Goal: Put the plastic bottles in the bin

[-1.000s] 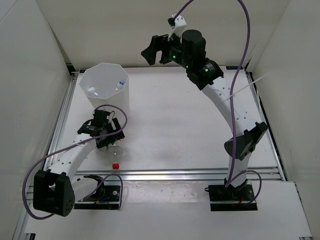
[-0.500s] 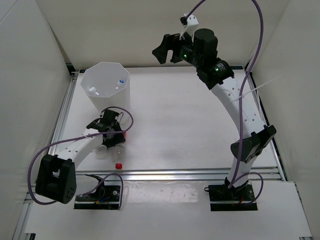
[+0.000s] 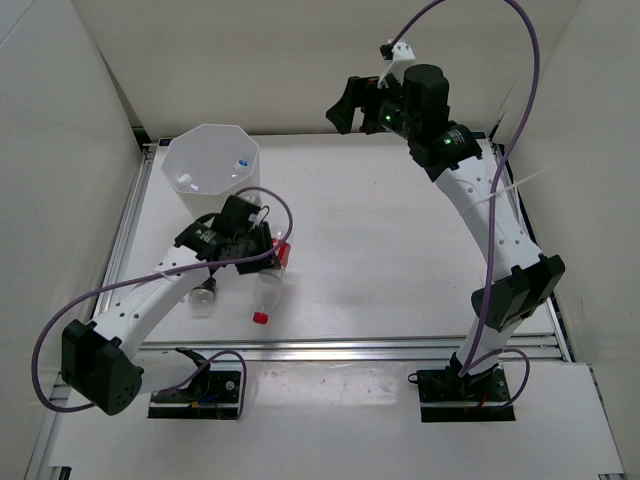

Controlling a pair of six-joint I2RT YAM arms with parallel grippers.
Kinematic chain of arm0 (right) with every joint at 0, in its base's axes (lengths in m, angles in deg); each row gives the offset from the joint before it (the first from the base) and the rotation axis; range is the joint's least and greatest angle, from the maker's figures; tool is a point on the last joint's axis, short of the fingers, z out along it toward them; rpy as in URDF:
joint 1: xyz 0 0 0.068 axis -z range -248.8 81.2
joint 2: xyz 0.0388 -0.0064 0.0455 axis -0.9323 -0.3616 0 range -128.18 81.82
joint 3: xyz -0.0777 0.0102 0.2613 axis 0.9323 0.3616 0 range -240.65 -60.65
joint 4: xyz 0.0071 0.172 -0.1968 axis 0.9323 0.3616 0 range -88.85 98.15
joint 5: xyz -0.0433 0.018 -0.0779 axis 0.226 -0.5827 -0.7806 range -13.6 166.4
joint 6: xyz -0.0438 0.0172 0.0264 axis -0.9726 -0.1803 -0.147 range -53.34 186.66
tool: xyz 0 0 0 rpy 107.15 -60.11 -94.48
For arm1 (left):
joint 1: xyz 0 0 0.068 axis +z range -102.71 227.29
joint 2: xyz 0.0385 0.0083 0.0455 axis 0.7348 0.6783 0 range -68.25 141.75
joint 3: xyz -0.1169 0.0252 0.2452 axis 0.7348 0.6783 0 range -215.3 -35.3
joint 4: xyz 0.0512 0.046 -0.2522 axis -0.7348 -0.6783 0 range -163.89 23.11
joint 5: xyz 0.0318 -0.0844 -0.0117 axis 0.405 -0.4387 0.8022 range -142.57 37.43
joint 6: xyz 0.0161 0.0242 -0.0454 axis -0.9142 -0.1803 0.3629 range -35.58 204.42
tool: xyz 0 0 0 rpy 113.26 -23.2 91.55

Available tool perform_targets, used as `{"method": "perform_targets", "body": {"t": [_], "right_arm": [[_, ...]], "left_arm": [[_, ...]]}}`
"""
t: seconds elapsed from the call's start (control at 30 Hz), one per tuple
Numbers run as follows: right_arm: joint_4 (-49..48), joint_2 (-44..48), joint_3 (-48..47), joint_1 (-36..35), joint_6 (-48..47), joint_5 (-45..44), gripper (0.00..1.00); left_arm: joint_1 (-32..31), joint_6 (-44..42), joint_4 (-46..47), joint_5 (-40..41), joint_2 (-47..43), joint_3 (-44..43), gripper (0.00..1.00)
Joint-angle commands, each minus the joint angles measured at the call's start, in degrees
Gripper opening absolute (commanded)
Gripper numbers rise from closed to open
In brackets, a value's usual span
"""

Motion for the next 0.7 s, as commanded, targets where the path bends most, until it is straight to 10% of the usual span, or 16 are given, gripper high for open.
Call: {"method": "perform_targets", "body": {"t": [0.0, 0.27, 0.47, 0.67], "right_arm": [[-1.1, 4.1, 1.9, 2.7, 0.9, 0.2, 1.0], [-0.1, 7.4, 5.8, 7.8, 2.6, 4.2, 1.0], [-0.1, 9.5, 7.7, 10.2, 2.6, 6.0, 1.0], [0.5, 12.6, 10.8, 12.2, 2.6, 7.3, 1.0]], "left_arm": [[-4.3, -2.7, -4.9, -4.2, -1.8, -13.2, 0.29], [-7.0, -8.1, -4.5, 11.6, 0.9, -45.5, 0.31], [-6.3, -16.6, 7.9, 38.5, 2.2, -47.1, 0.39], [1.1, -19.9, 12.2, 45.0, 12.0, -52.4, 0.37]]}}
